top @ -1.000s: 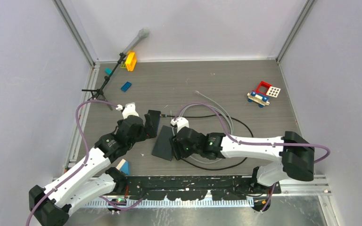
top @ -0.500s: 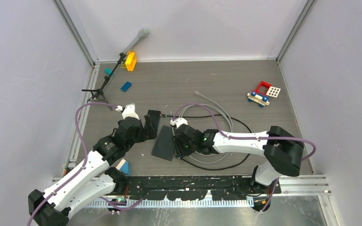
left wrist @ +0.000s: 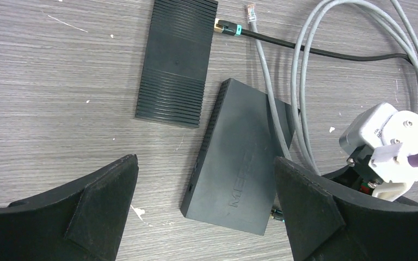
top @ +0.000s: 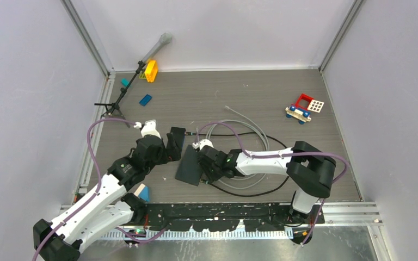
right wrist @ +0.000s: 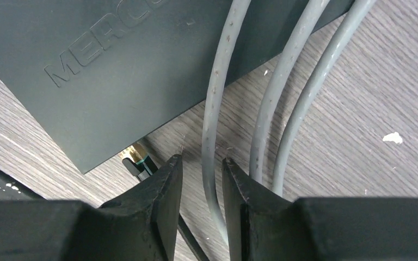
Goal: Insert the plug into the switch port
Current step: Pick up the connector from the center of the board.
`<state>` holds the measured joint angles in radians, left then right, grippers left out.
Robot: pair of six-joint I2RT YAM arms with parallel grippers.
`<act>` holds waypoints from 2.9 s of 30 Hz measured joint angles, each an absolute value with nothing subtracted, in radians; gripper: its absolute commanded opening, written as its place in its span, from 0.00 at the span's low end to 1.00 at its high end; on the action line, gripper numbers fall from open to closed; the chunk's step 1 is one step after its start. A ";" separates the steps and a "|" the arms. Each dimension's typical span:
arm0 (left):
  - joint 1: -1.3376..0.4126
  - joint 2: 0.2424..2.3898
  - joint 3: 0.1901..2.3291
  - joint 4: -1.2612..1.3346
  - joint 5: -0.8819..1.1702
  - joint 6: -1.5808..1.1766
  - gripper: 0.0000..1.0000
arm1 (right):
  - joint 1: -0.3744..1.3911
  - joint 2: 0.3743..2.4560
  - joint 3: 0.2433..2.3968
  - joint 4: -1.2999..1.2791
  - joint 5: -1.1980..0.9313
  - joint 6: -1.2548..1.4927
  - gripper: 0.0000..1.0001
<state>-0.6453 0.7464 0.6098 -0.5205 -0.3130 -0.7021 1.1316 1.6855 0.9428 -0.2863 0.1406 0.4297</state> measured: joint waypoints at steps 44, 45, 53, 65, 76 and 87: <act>-0.633 0.456 0.691 -0.307 0.097 -0.756 1.00 | 1.129 0.664 0.819 -0.613 -0.464 -0.068 0.00; -0.633 0.437 0.677 -0.272 0.110 -0.771 1.00 | 1.129 0.661 0.816 -0.604 -0.471 -0.070 0.00; -0.633 0.445 0.611 -0.081 0.215 -0.875 0.85 | 1.129 0.646 0.798 -0.554 -0.515 -0.074 0.00; -0.633 0.464 0.592 0.012 0.258 -0.931 0.06 | 1.129 0.644 0.767 -0.537 -0.495 -0.077 0.06; -0.633 0.457 0.590 -0.033 0.236 -0.932 0.00 | 1.129 0.624 0.753 -0.462 -0.326 -0.080 0.59; -0.633 0.480 0.583 -0.081 0.210 -0.927 0.00 | 1.129 1.025 0.826 -0.044 -0.286 0.014 0.59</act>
<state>-0.6327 0.4805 0.5835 -0.0807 0.2104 -0.9272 1.1294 1.0252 0.8257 -0.0444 -0.2855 0.0139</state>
